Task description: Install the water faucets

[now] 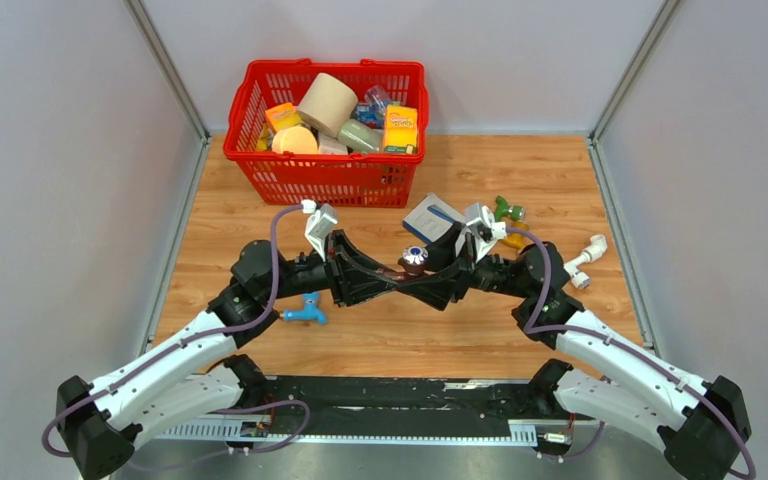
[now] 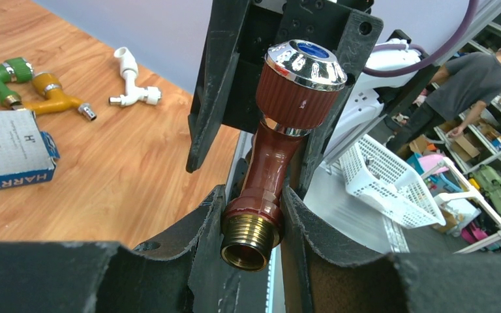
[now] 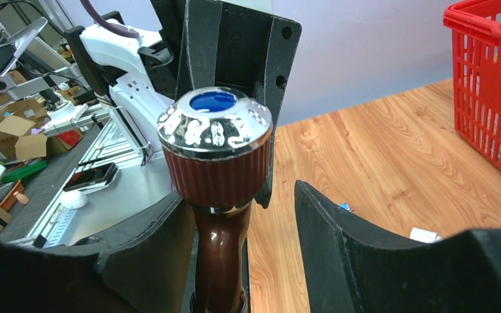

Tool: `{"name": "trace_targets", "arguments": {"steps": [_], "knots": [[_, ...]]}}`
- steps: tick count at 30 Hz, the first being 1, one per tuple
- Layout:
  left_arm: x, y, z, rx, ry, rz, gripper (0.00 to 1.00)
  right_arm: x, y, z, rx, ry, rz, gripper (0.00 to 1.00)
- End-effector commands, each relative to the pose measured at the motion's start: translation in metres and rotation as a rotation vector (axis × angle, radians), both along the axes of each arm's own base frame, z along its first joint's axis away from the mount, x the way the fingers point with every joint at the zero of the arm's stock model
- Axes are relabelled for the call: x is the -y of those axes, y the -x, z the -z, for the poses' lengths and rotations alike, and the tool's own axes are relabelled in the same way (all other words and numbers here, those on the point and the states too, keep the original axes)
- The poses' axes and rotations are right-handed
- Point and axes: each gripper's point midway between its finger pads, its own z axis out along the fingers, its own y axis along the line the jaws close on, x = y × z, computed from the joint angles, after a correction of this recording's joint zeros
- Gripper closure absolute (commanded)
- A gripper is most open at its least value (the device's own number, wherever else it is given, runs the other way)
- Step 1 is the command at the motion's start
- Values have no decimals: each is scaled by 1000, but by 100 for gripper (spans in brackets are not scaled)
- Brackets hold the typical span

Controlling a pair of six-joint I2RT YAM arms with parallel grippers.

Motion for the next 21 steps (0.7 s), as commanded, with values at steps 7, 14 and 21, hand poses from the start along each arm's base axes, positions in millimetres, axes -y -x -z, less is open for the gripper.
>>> {"name": "trace_targets", "arguments": {"steps": [7, 14, 21], "knots": [[-1, 7, -21, 71, 51, 23, 100, 5, 6, -26, 53, -58, -13, 51], [-1, 14, -20, 66, 49, 53, 100, 3, 6, -21, 55, -46, -22, 83], [-17, 19, -22, 131, 25, 10, 72, 11, -1, -16, 52, -33, 14, 100]]}}
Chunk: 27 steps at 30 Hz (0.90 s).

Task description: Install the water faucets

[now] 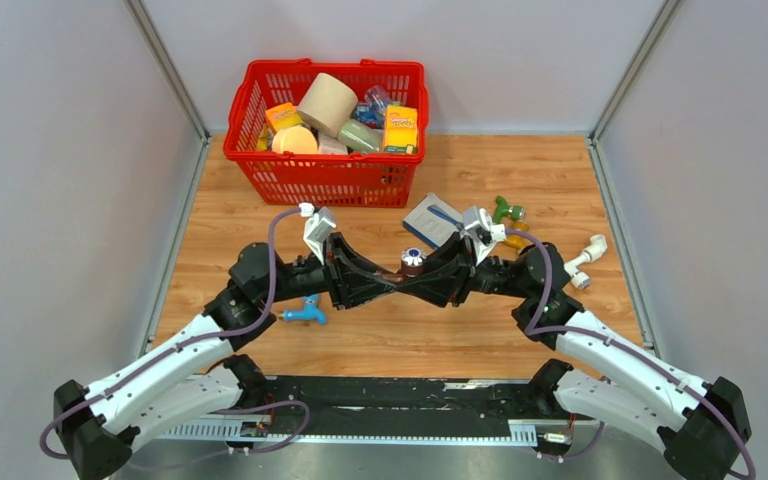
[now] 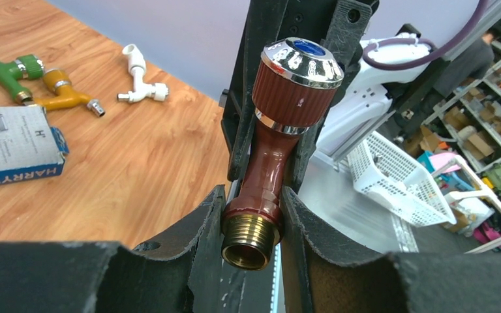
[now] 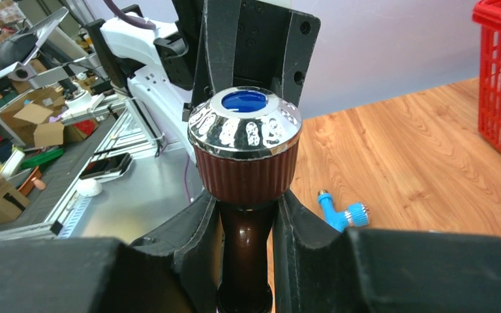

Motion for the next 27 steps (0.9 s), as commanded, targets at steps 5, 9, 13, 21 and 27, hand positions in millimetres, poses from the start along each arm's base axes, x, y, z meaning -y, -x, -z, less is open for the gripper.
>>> {"name": "trace_targets", "arguments": {"steps": [5, 9, 13, 21, 27], "knots": [[-23, 21, -23, 178, -18, 5, 51, 12, -7, -16, 60, -28, 50, 100], [-23, 21, -20, 202, -47, 12, 41, 12, -6, -16, 59, -27, 39, 100], [-22, 16, -21, 221, -64, -5, 37, 11, -5, -16, 59, -22, 30, 100], [-19, 2, -20, 245, -129, -41, 36, 11, -1, -13, 64, -17, 7, 100], [-15, -10, -12, 240, -172, -60, 34, 11, 1, -15, 72, -20, 0, 100]]}}
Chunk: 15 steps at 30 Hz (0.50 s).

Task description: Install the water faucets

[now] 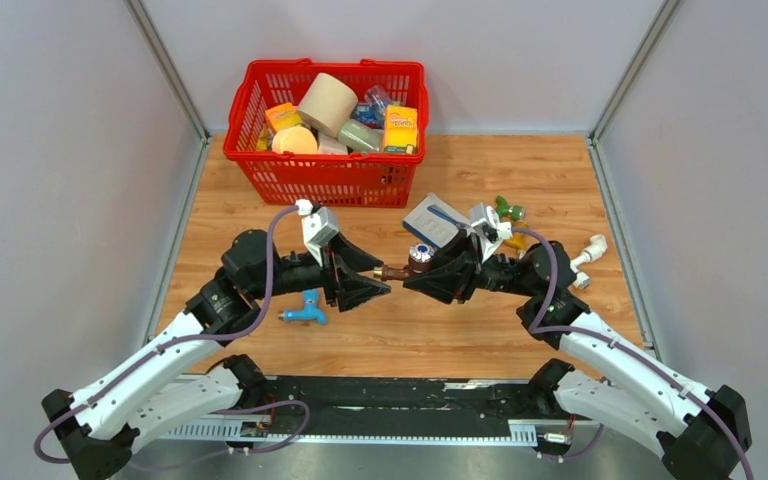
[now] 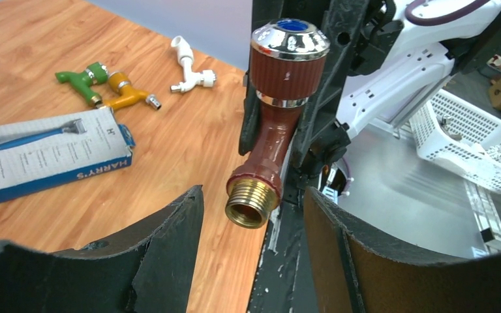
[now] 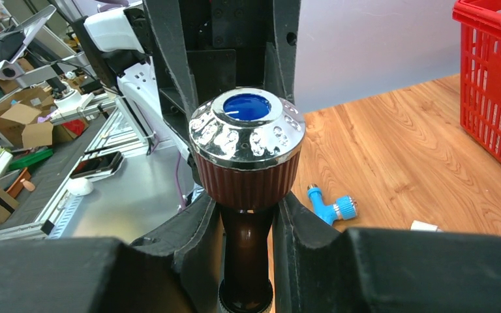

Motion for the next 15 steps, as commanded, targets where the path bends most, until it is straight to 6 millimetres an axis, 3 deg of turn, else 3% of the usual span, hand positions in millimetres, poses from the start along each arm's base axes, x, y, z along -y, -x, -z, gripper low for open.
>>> {"name": "trace_targets", "arguments": {"steps": [1, 6, 11, 15], "knots": [[0, -8, -6, 47, -15, -14, 34, 3, 5, -18, 69, -40, -12, 100], [3, -6, -4, 54, -14, 30, 37, 2, 5, -17, 68, -38, -17, 100], [5, 5, -9, 58, 8, 98, 50, 1, 6, -14, 62, -33, -32, 100], [6, 13, -16, 84, 36, 141, 51, 0, 7, -13, 62, -30, -42, 100]]}}
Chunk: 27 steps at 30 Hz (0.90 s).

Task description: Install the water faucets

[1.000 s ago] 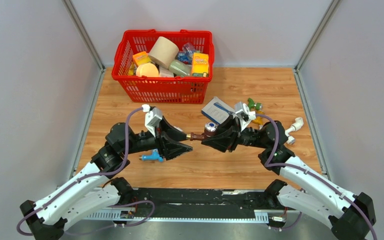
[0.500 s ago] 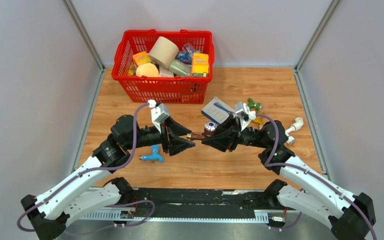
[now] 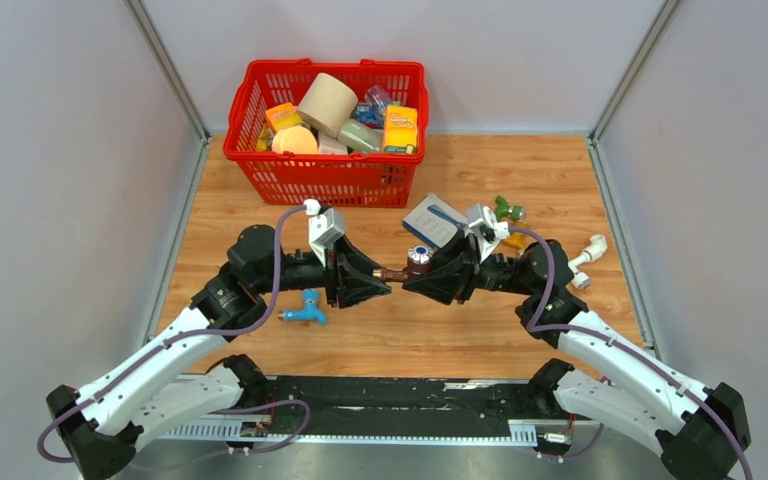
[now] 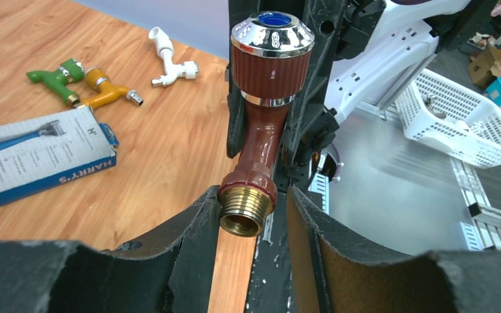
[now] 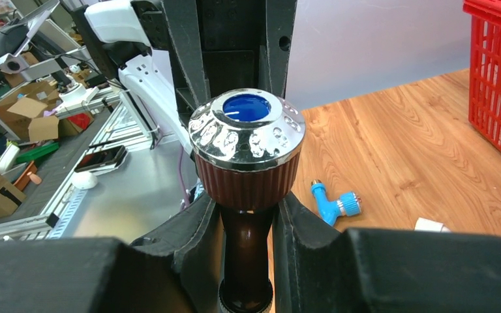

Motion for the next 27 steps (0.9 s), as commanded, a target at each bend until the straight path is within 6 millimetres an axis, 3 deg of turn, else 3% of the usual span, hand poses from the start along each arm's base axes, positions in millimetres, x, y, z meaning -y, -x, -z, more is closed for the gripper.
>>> {"name": "trace_targets", "arguments": {"steps": [1, 4, 6, 8, 10, 15, 27], "knots": [[1, 12, -26, 78, 67, 77, 51, 1, 6, -17, 66, -42, -28, 100], [1, 13, -24, 72, 63, 89, 53, 2, 6, -17, 67, -43, -28, 100], [3, 13, -22, 60, 59, 94, 60, 2, 7, -17, 70, -44, -29, 100], [4, 15, -24, 60, 63, 111, 76, 2, 7, -17, 68, -44, -29, 100], [4, 16, -25, 57, 74, 119, 99, 2, 5, -18, 61, -47, -22, 96], [5, 19, -31, 39, 115, 127, 100, 0, 2, -17, 32, -61, -13, 69], [6, 19, -38, 21, 150, 126, 100, -3, 1, -15, 9, -65, -31, 62]]}}
